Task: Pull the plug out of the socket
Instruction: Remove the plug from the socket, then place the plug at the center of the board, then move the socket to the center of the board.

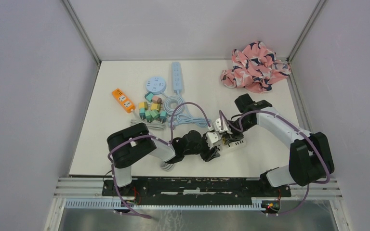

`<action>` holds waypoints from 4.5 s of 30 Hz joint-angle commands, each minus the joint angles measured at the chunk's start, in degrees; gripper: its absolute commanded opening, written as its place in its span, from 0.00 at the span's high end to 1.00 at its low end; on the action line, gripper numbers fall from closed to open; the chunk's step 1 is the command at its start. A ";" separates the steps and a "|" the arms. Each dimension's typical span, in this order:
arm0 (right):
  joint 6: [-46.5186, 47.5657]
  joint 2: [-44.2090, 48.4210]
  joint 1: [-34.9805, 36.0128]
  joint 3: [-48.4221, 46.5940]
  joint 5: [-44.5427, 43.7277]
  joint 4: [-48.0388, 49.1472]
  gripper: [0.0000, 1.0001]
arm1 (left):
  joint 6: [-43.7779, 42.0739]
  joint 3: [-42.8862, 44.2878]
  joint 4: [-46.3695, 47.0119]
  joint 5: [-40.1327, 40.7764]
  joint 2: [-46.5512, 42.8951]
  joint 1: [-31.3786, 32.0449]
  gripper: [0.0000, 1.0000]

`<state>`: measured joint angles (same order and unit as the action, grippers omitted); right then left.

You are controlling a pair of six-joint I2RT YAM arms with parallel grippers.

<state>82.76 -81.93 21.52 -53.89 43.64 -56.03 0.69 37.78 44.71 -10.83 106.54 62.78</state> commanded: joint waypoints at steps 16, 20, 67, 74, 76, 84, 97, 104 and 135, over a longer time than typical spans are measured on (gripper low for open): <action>13.81 -2.57 0.54 -1.82 13.50 -15.03 1.00 | 2.64 1.45 -3.69 -2.86 3.40 -3.54 0.97; -3.16 -2.42 4.25 -4.01 17.83 -3.24 1.00 | 2.65 1.50 -3.93 -3.12 3.45 -3.50 0.97; -91.47 -37.79 -0.49 -44.73 -5.68 33.35 0.28 | 16.64 4.01 -47.89 15.12 -49.59 -16.36 0.00; -75.92 -21.36 -5.97 -37.52 -0.07 27.46 0.19 | 18.12 5.59 -48.02 11.64 -50.00 -18.10 0.01; -73.59 -15.83 -8.73 -33.47 1.68 26.64 0.01 | 19.16 4.83 -46.42 9.04 -50.11 -20.20 0.01; -21.68 -0.48 -13.83 -17.03 12.26 -1.62 0.01 | 22.97 2.45 -43.26 2.27 -50.87 -29.08 0.01; -4.60 -2.76 4.60 1.81 -7.76 12.57 0.03 | 20.57 2.53 -48.82 7.10 -55.95 -30.06 0.01; -8.02 -8.46 8.75 1.37 -12.52 14.69 0.20 | 20.42 2.19 -48.87 7.31 -56.22 -30.06 0.01; -26.22 -17.97 -40.08 -16.82 -19.26 17.37 0.60 | 20.24 1.84 -47.06 5.77 -55.88 -30.07 0.01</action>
<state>70.70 -98.24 -18.76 -68.36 25.58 -47.00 21.32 39.83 -5.58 -4.49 49.80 33.08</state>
